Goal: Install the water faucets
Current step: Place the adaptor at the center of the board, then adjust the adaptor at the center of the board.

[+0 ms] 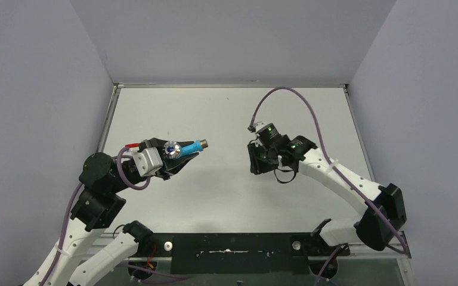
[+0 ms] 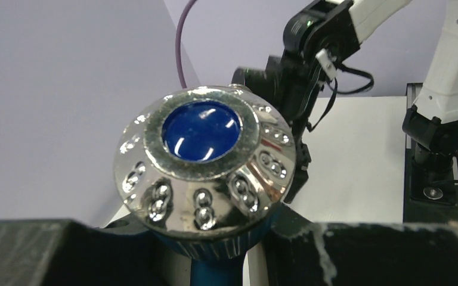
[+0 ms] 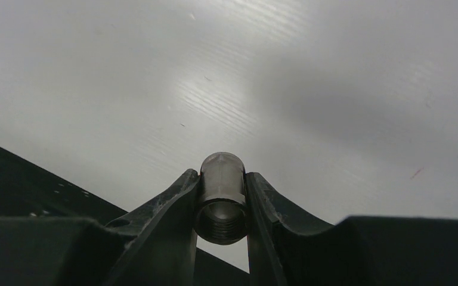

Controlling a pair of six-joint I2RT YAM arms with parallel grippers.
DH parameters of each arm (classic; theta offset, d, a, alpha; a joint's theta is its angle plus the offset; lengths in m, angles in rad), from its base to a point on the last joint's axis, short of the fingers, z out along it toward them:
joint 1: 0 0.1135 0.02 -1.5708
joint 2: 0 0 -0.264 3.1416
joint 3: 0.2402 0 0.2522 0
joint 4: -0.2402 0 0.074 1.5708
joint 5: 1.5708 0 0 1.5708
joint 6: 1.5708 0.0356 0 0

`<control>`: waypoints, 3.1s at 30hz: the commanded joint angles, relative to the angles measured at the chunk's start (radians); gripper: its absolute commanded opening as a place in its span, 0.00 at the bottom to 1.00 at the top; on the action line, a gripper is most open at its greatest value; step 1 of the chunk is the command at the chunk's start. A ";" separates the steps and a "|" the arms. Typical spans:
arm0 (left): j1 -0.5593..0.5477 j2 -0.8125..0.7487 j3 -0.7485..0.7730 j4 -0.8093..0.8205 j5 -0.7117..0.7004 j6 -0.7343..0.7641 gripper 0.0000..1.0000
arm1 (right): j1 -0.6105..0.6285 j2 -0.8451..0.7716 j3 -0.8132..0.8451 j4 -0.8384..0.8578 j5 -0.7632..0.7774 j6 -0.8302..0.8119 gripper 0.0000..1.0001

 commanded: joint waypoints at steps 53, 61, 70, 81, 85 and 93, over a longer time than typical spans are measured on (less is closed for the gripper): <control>-0.003 -0.028 -0.026 0.019 -0.014 -0.044 0.00 | 0.107 0.206 0.010 -0.146 0.042 0.044 0.51; -0.004 -0.043 -0.045 0.022 -0.009 -0.065 0.00 | 0.100 0.039 -0.245 0.166 -0.148 0.032 0.52; -0.004 -0.042 -0.045 0.036 -0.005 -0.080 0.00 | 0.107 0.156 -0.219 0.194 -0.161 -0.153 0.53; -0.004 -0.056 -0.047 0.015 -0.009 -0.081 0.00 | 0.142 0.273 -0.179 0.126 -0.187 -0.186 0.54; -0.004 -0.055 -0.043 0.010 -0.009 -0.081 0.00 | 0.156 0.297 -0.172 0.124 -0.208 -0.188 0.55; -0.004 -0.056 -0.035 -0.002 -0.011 -0.077 0.00 | 0.195 0.317 -0.175 0.095 -0.168 -0.164 0.56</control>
